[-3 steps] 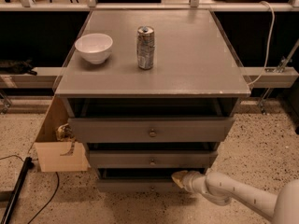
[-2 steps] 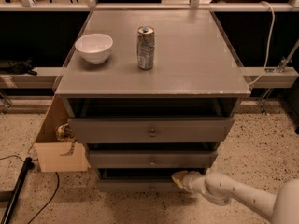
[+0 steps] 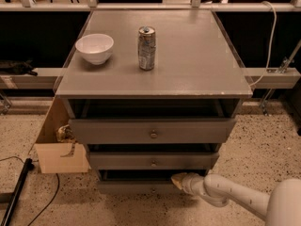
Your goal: Open bottom drawer
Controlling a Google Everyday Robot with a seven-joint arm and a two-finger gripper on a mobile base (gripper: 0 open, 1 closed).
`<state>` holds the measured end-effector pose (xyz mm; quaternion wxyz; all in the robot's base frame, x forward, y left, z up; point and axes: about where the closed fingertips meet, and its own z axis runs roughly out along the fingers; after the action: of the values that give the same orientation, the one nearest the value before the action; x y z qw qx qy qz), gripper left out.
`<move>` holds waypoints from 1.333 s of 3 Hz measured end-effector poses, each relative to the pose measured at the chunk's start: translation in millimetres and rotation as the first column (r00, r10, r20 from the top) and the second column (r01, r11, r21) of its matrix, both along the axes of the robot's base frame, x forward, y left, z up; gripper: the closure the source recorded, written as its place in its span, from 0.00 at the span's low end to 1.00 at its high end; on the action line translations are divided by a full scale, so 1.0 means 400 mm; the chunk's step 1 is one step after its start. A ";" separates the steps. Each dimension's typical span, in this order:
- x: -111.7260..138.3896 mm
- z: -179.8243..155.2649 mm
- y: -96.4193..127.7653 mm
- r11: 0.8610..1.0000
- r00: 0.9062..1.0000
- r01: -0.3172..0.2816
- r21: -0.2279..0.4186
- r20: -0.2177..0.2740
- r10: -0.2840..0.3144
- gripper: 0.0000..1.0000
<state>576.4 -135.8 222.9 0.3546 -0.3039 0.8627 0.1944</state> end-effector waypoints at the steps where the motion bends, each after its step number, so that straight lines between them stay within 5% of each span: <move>1: 0.035 -0.030 0.015 0.998 0.999 0.046 0.037 -0.018 -0.045 1.00; 4: 0.085 -0.089 0.033 0.985 0.987 0.158 0.068 -0.035 -0.156 1.00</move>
Offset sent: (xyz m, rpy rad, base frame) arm 0.0385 0.0094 -0.0242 0.1034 0.0292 -0.1376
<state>610.5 -122.7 187.4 0.3664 -0.2195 0.8816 0.2007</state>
